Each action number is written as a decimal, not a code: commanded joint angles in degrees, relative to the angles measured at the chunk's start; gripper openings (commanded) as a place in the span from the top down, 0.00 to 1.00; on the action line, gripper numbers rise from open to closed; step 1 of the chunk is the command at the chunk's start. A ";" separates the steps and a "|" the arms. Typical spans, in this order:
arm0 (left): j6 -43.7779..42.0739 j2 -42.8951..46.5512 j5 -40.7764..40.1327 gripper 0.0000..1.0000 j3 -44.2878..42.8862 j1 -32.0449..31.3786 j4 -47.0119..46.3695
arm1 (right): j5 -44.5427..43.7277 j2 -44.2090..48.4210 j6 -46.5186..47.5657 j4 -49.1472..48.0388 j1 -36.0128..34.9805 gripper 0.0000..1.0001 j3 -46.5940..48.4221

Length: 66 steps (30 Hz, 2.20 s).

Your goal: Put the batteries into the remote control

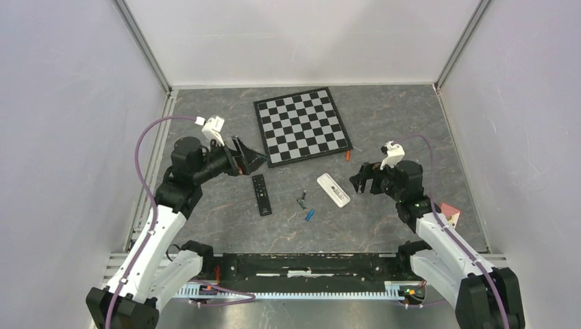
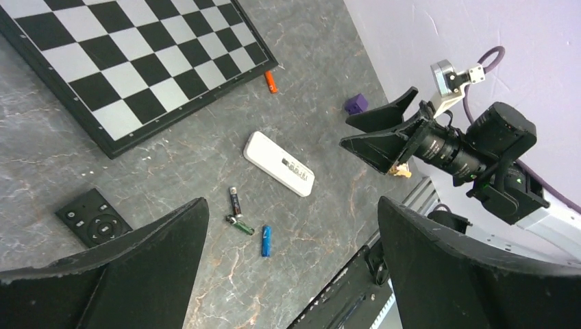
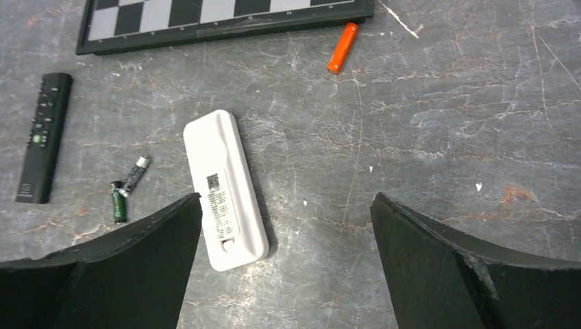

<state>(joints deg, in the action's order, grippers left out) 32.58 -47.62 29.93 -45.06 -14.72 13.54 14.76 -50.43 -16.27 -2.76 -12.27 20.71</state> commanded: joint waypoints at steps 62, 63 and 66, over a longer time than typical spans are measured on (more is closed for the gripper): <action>7.37 -5.47 -20.32 0.00 3.12 -8.49 -0.62 | -20.66 -34.86 9.13 14.48 -31.29 0.23 17.22; 7.33 -5.53 -20.34 0.00 3.08 -8.52 -0.66 | -20.52 -35.19 8.67 15.61 -31.23 0.24 17.69; 7.35 -6.11 -19.98 0.00 3.20 -8.55 -1.05 | -20.48 -35.72 8.17 17.71 -30.81 0.29 18.69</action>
<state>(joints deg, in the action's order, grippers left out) 39.20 -54.15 9.17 -42.02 -23.03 13.58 -8.93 -84.23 -6.07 7.68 -43.40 38.41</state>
